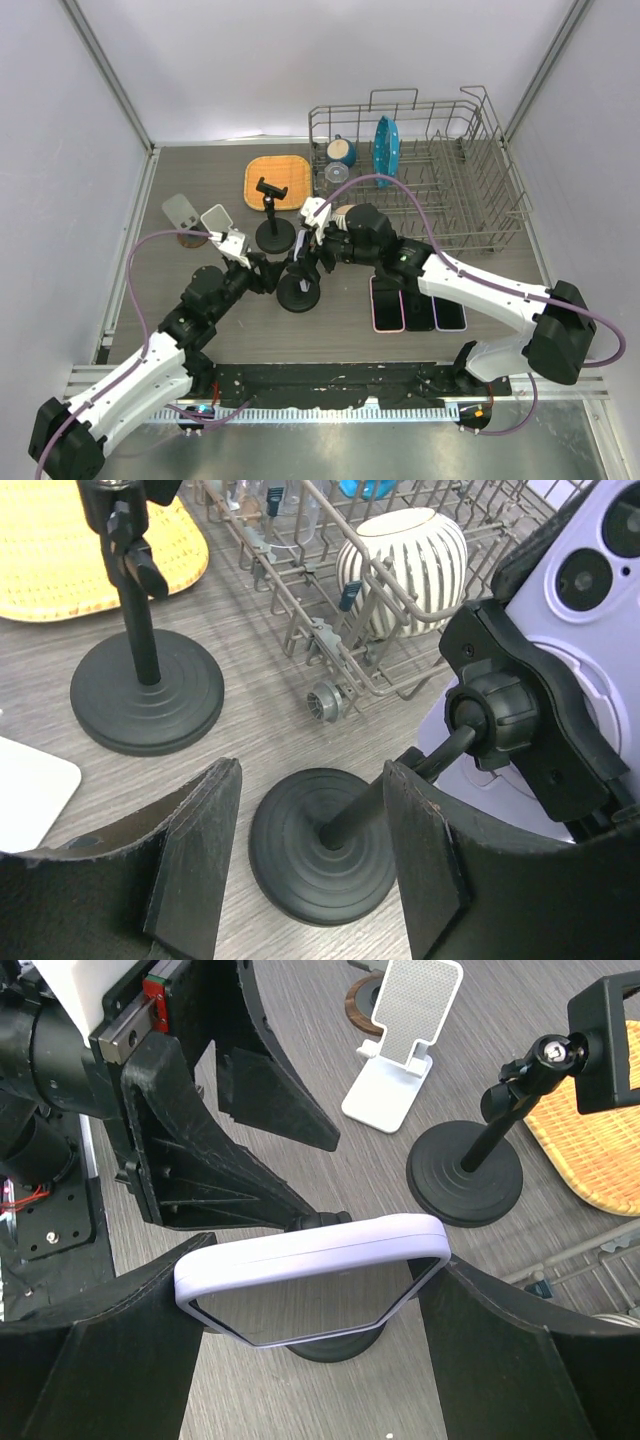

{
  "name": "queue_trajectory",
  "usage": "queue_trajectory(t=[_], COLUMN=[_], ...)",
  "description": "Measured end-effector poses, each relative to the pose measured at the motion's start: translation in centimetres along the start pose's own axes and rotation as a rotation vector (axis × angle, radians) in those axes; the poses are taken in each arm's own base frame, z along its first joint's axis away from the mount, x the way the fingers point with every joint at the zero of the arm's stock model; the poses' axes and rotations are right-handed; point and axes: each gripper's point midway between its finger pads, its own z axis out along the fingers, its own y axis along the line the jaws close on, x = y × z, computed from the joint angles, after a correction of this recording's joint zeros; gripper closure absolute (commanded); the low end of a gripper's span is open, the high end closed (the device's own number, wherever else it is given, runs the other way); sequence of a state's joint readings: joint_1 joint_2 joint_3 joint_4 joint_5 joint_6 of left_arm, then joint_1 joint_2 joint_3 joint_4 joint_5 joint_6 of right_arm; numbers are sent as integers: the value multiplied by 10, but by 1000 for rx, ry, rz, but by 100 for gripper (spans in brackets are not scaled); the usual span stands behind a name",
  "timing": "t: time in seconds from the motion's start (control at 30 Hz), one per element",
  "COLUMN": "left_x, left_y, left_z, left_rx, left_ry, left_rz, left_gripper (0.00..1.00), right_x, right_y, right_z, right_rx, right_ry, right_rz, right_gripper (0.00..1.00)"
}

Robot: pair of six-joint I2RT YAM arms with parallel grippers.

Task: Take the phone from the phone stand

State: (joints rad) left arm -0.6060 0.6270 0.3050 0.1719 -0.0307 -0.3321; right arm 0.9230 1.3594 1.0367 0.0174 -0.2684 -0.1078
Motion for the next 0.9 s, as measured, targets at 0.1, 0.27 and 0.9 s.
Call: queue_trajectory(t=[0.1,0.27,0.9], left_x=[1,0,-1], left_y=[-4,-10,-23], left_z=[6,13,-14], left_rx=[22,66,118], left_ry=[-15,-35,-114], left_rz=[49,110,199], left_gripper=[41,46,37], right_x=[2,2,5], right_y=[2,4,11], right_z=[-3,-4,-14], right_rx=[-15,-33,-48], right_ry=[9,11,34], right_rz=[-1,-8,-2], right_gripper=[79,80,81])
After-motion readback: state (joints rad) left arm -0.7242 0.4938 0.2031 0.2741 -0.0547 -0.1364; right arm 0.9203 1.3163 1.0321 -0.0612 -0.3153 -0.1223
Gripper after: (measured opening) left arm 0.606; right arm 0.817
